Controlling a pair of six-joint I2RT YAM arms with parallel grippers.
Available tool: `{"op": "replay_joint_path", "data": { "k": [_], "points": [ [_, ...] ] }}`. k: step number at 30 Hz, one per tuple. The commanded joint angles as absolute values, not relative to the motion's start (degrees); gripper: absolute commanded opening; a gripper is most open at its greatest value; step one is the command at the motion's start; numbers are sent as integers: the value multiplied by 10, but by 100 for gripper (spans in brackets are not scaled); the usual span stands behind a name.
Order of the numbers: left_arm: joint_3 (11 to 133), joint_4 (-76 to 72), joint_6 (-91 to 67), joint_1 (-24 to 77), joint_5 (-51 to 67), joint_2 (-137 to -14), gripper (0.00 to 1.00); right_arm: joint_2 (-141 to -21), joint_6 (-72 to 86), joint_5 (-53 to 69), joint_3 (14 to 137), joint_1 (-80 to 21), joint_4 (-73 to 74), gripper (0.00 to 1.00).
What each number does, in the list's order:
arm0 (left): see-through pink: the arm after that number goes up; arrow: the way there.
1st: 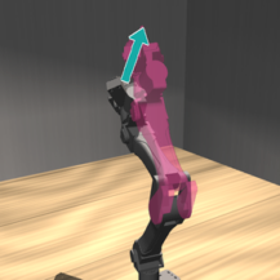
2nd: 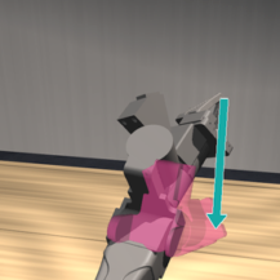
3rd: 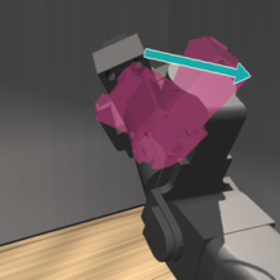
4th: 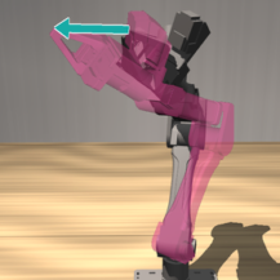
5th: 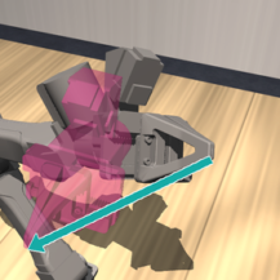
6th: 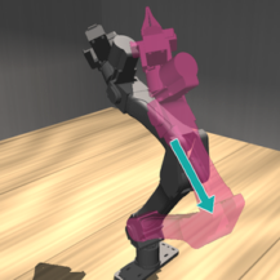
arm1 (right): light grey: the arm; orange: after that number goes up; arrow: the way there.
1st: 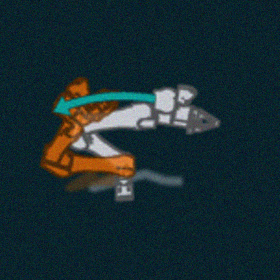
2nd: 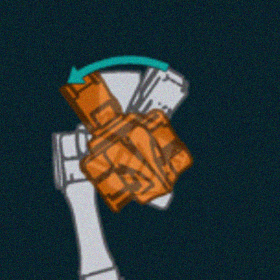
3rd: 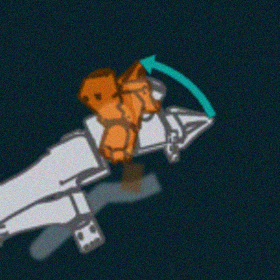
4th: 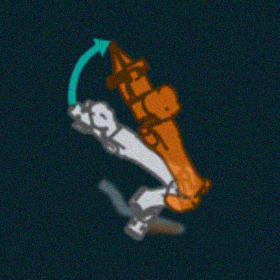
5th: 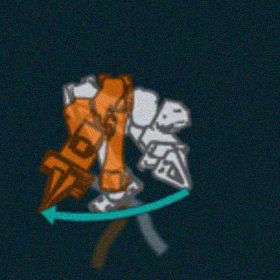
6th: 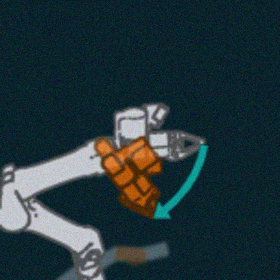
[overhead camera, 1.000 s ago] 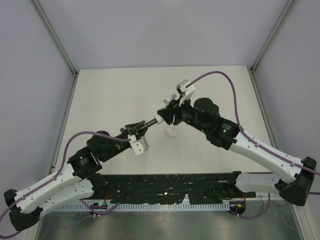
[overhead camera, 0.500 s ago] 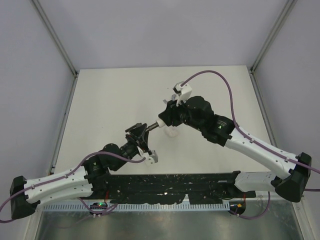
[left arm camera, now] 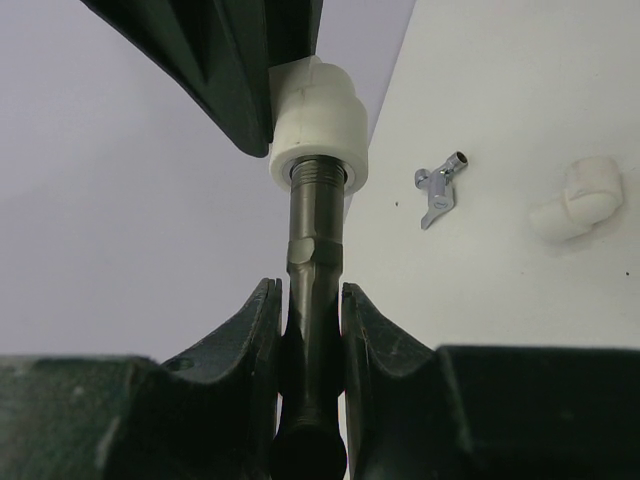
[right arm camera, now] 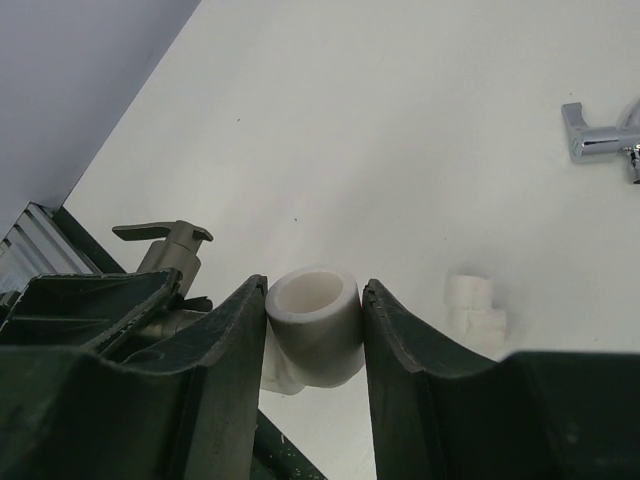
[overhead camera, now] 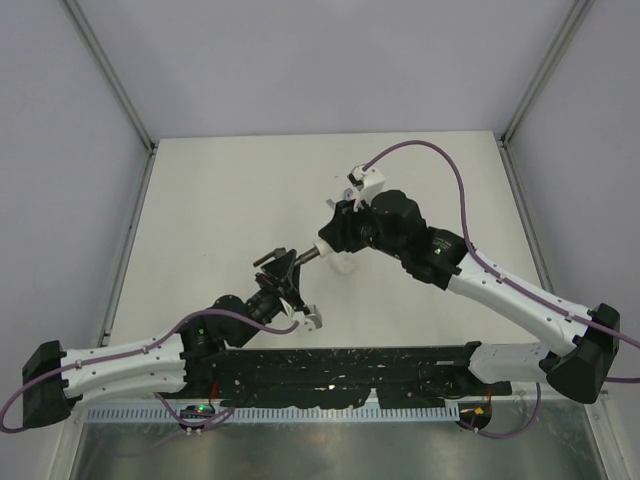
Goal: Install the water faucets
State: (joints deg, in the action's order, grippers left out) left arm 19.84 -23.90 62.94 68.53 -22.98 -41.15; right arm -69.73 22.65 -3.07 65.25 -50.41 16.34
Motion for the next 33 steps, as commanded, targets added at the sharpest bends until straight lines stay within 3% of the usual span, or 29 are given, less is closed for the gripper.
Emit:
{"op": "replay_joint_path", "data": {
  "k": [1,9,15,27,33],
  "points": [
    [206,-339,592,689,-221,-423,0,-673,318,78,652,-518,91,35],
    [200,-366,449,688,-267,-438,0,-656,314,78,635,-488,74,73],
    [160,-415,331,673,-292,-453,0,-626,296,84,607,-454,48,90],
    [127,-366,112,541,-141,-390,0,-603,209,169,530,-403,-19,94],
    [190,-229,31,472,30,-355,0,-574,57,263,491,-397,-30,94]
  ]
}}
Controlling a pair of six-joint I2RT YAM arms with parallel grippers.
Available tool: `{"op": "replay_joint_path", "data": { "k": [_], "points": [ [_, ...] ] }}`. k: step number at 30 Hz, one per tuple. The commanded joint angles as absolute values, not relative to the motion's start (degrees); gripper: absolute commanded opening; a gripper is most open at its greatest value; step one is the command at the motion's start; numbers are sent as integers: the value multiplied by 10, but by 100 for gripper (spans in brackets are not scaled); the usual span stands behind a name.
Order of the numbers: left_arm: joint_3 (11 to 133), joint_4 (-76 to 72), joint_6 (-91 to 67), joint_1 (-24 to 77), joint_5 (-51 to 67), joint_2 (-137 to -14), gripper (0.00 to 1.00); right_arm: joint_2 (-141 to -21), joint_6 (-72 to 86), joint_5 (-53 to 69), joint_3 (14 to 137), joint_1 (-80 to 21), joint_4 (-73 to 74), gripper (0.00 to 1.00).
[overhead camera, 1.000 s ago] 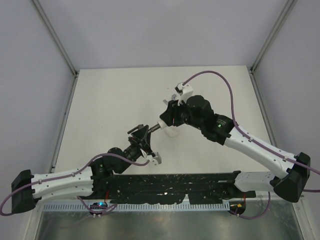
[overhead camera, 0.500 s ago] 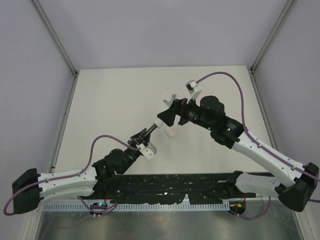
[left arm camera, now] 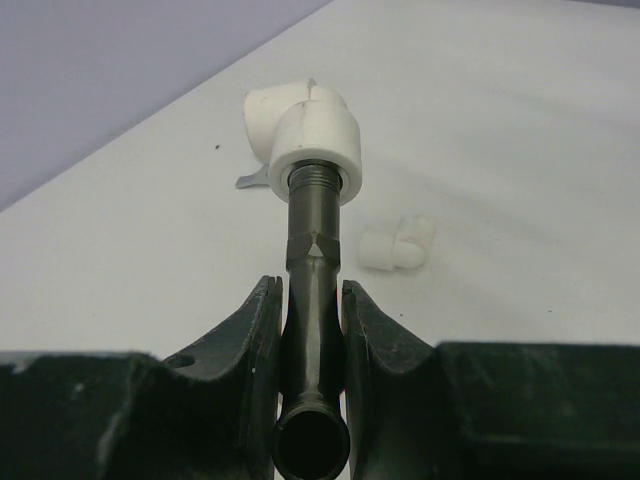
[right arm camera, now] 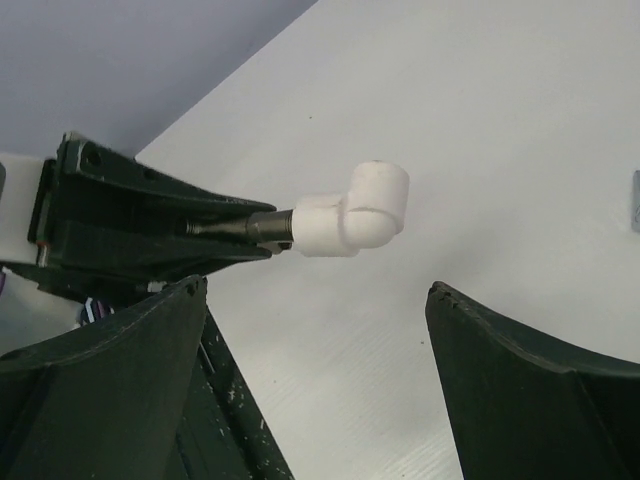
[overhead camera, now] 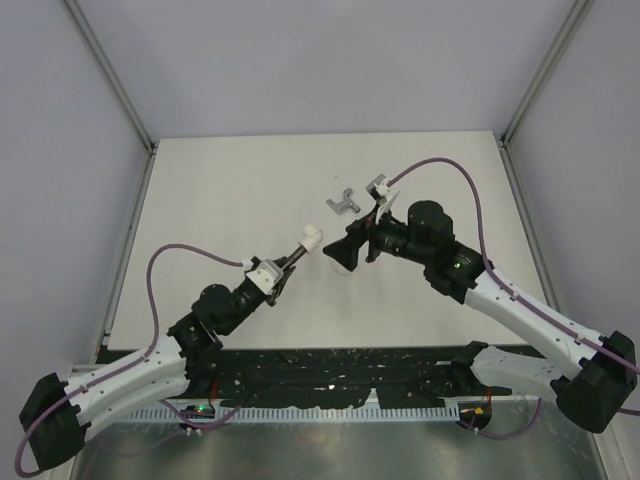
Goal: Install the water faucets
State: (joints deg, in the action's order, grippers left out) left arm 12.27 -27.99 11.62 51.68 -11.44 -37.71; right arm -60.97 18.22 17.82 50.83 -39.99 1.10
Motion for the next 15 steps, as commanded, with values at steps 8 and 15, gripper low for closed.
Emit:
{"op": "replay_joint_path", "data": {
  "k": [8,15],
  "points": [
    [304,-138,-83,323,339,-374,0,-491,-227,318,486,-397,76,94],
    [372,-213,-248,227,575,-437,0,-459,-283,364,499,-397,69,92]
  ]
}}
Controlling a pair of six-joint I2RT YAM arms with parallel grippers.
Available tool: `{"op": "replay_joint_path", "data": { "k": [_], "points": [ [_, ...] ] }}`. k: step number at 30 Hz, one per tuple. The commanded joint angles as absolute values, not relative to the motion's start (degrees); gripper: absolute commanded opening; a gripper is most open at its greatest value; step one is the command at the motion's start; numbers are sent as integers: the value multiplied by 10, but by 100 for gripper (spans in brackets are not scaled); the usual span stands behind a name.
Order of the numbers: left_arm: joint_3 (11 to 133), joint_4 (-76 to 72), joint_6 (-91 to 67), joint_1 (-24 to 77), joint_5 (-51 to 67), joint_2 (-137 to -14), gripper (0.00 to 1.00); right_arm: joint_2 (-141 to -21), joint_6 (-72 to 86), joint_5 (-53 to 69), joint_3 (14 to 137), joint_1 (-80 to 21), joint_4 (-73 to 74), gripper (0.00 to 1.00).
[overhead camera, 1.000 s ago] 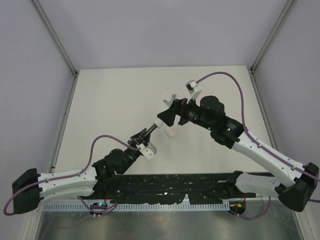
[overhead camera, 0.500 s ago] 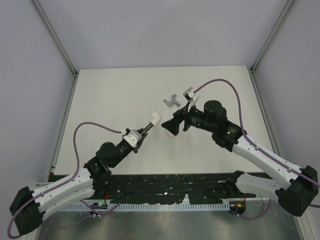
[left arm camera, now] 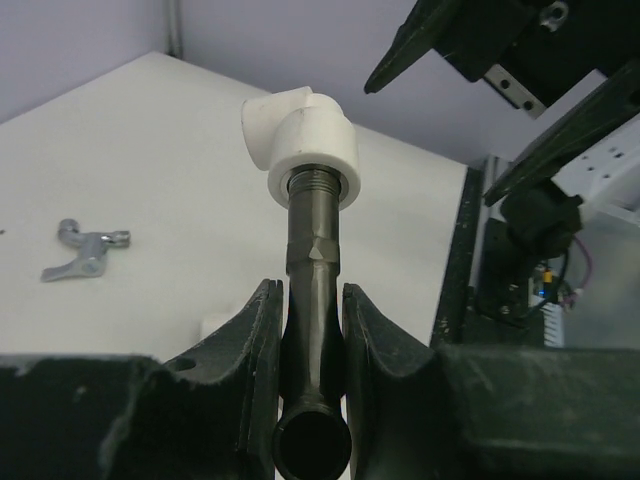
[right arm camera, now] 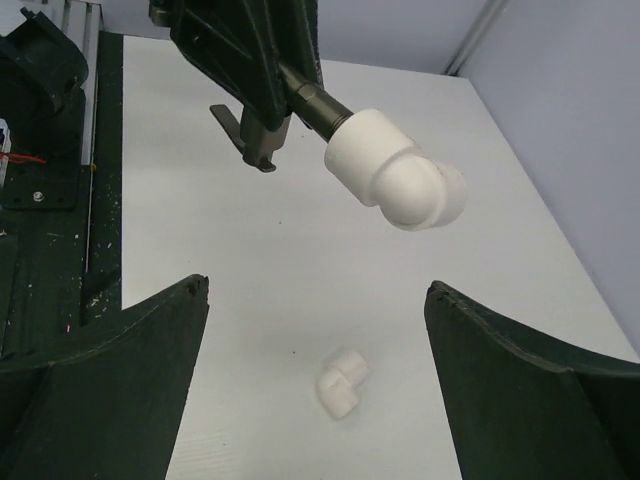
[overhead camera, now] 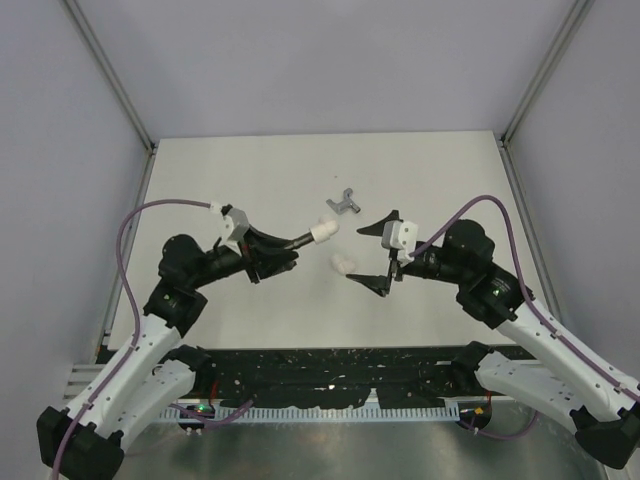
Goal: Install the water faucets
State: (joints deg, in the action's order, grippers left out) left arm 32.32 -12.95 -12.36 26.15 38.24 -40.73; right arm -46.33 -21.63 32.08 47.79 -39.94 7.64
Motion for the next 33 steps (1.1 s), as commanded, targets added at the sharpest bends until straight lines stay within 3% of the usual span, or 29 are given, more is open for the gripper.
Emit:
{"op": "replay_joint_path", "data": {
  "k": [1,5,13,21,33],
  "points": [
    [377,-237,-272,221,597,-445,0,-462,-286,369,504,-397,69,91],
    [400,-294,-344,209,654,-475,0,-476,-305,385,536,-397,86,88],
    [436,-249,-352,208,690,-501,0,-490,-323,402,571,-397,88,88],
    [472,-220,-376,208,696,-519,0,-519,-308,486,593,-399,85,81],
    [498,-164,-390,208,695,-534,0,-541,-308,487,613,-420,80,74]
  ]
}}
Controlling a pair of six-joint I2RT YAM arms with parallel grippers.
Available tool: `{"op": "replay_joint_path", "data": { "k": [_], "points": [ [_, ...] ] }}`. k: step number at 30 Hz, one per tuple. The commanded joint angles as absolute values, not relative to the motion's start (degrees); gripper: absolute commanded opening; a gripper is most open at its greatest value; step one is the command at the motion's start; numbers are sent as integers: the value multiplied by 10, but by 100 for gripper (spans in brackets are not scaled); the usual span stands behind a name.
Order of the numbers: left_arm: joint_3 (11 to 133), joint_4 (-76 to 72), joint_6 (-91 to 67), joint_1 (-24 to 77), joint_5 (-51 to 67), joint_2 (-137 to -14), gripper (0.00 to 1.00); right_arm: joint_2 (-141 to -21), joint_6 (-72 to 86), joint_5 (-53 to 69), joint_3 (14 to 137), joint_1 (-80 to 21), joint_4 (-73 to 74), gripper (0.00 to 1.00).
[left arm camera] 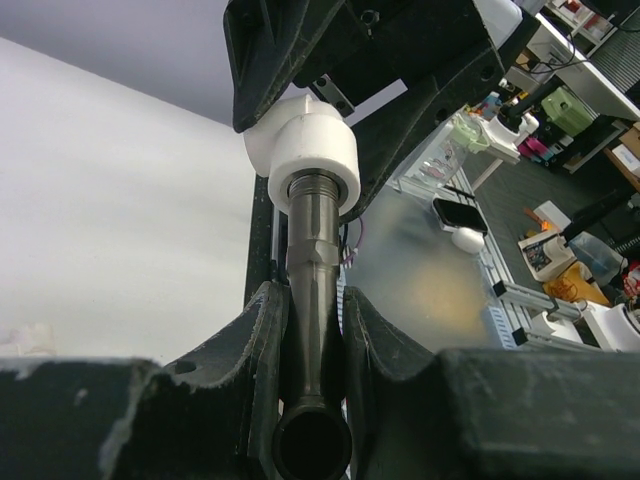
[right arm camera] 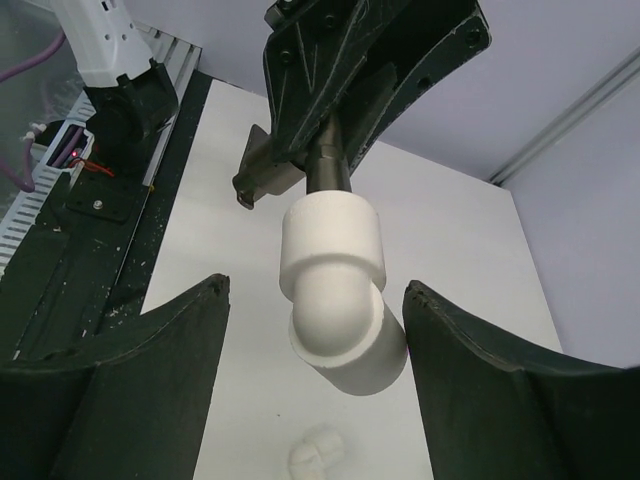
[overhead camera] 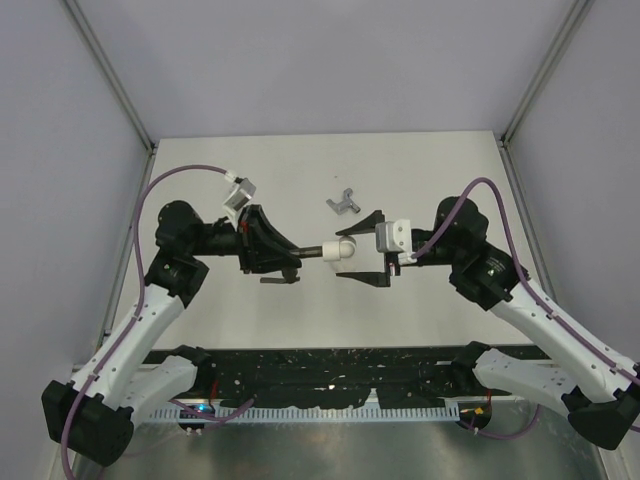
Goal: Install the water faucets
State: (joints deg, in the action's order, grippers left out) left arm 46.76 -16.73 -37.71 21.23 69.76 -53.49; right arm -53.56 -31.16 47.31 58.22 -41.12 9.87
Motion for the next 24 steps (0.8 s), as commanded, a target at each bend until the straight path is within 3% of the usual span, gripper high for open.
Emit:
{"op": "replay_joint_path", "data": {
  "k": [1,9,16,19,24],
  "points": [
    [498,-163,-391,208,694,-535,0,-542,-308,486,615,-422,79,74],
    [512,-147,-393,208,693,-536,0,-559,-299,489,622,-428,73,60],
    [519,-151,-389,209,696,-536,0,-564,-259,486,613,-429,55,31],
    [516,-161,-385,212,696,-533,0,-567,-212,483,606,-428,29,8],
    [498,-157,-308,230,680,-501,0,-581,-113,470,603,-429,-13,5]
  ]
}}
